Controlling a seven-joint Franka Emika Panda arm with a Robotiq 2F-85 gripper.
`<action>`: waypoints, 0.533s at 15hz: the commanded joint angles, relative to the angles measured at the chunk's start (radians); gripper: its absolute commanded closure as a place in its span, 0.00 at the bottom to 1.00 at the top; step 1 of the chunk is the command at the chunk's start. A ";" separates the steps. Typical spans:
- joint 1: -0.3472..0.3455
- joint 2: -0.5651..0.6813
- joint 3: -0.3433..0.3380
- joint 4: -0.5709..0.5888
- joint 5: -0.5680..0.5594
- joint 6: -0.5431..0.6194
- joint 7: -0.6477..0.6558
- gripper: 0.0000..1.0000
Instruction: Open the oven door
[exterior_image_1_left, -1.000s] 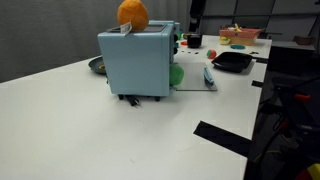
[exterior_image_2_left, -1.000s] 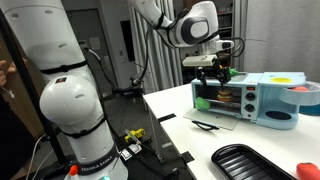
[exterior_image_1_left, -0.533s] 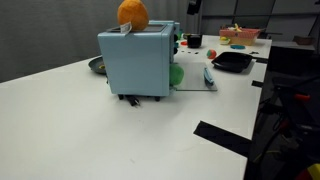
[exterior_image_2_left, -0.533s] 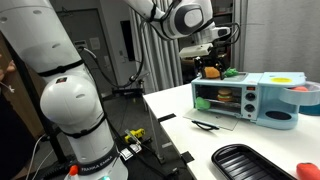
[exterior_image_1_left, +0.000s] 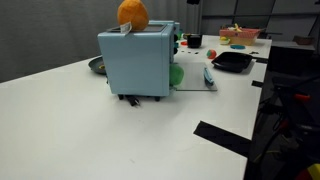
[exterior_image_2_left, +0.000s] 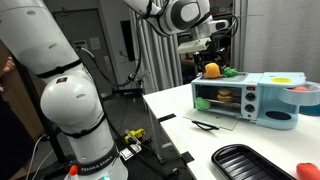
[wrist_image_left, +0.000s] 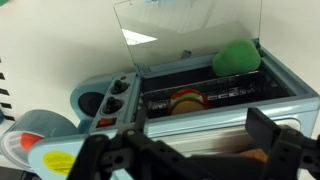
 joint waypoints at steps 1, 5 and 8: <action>0.011 0.000 -0.011 0.001 -0.005 -0.003 0.004 0.00; 0.011 -0.001 -0.011 -0.004 -0.005 -0.002 0.005 0.00; 0.011 -0.002 -0.011 -0.006 -0.005 -0.001 0.005 0.00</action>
